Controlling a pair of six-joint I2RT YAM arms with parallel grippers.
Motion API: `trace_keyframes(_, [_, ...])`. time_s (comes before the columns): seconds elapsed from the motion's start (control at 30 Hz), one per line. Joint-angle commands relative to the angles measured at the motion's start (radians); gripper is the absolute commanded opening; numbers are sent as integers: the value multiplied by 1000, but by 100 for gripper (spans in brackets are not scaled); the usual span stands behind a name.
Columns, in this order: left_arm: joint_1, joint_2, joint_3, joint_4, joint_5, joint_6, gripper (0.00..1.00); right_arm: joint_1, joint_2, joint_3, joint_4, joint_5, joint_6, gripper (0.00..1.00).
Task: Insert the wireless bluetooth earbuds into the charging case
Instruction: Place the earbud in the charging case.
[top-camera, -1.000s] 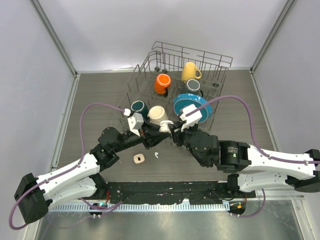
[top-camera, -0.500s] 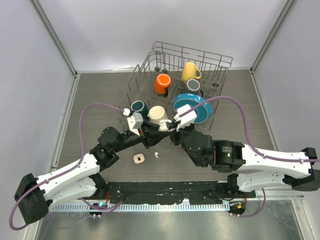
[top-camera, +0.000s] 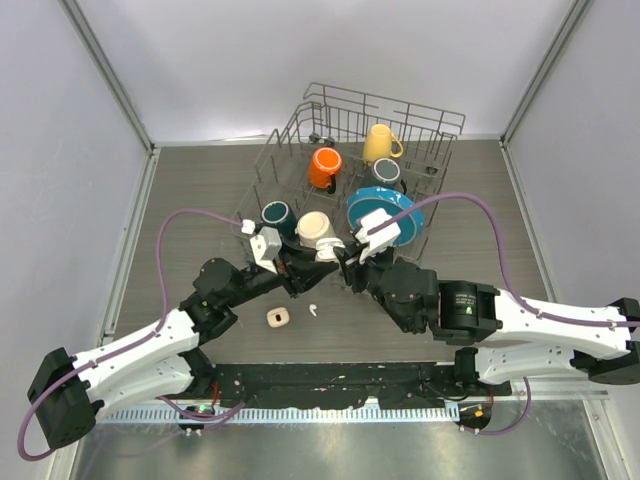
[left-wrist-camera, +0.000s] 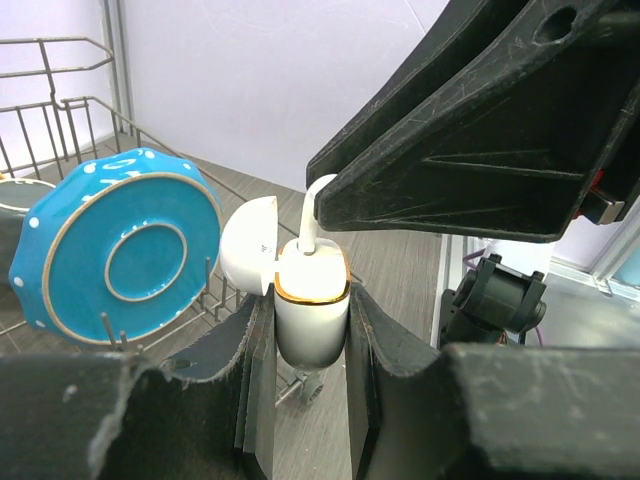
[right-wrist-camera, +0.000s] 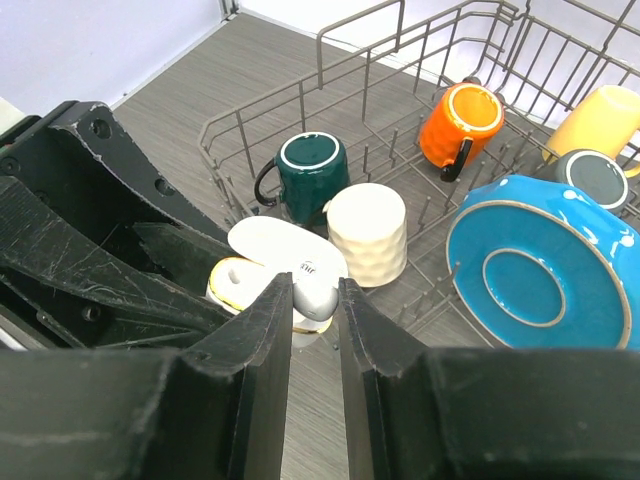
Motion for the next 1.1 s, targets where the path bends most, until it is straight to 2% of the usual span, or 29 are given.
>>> trace_keyframes(0.0, [5, -26, 9, 131, -58, 25, 0, 9, -2, 3, -39, -87, 33, 1])
trace_keyframes(0.4, [5, -40, 0, 137, -47, 29, 0, 9, 20, 27, -67, -142, 47, 1])
trace_keyframes(0.5, [5, -40, -4, 144, -45, 31, 0, 9, 34, 46, -79, -159, 64, 3])
trace_keyframes(0.6, [4, -40, -6, 147, -44, 34, 0, 7, 44, 62, -90, -171, 76, 9])
trace_keyframes(0.7, [5, -43, -7, 147, -45, 35, 0, 7, 44, 73, -98, -179, 94, 17])
trace_keyframes(0.8, [4, -43, -11, 148, -48, 37, 0, 1, 28, 75, -98, -173, 121, 32])
trace_keyframes(0.83, [5, -43, -14, 148, -50, 38, 0, -2, 20, 78, -96, -173, 131, 43])
trace_keyframes(0.9, [4, -43, -18, 147, -53, 40, 0, -8, -5, 81, -87, -184, 148, 53])
trace_keyframes(0.93, [5, -45, -21, 147, -53, 42, 0, -13, -12, 79, -72, -191, 154, 65])
trace_keyframes(1.03, [4, -43, -24, 147, -58, 46, 0, -31, -37, 92, -68, -194, 191, 82])
trace_keyframes(1.07, [4, -43, -26, 147, -58, 45, 0, -34, -41, 95, -68, -194, 202, 83])
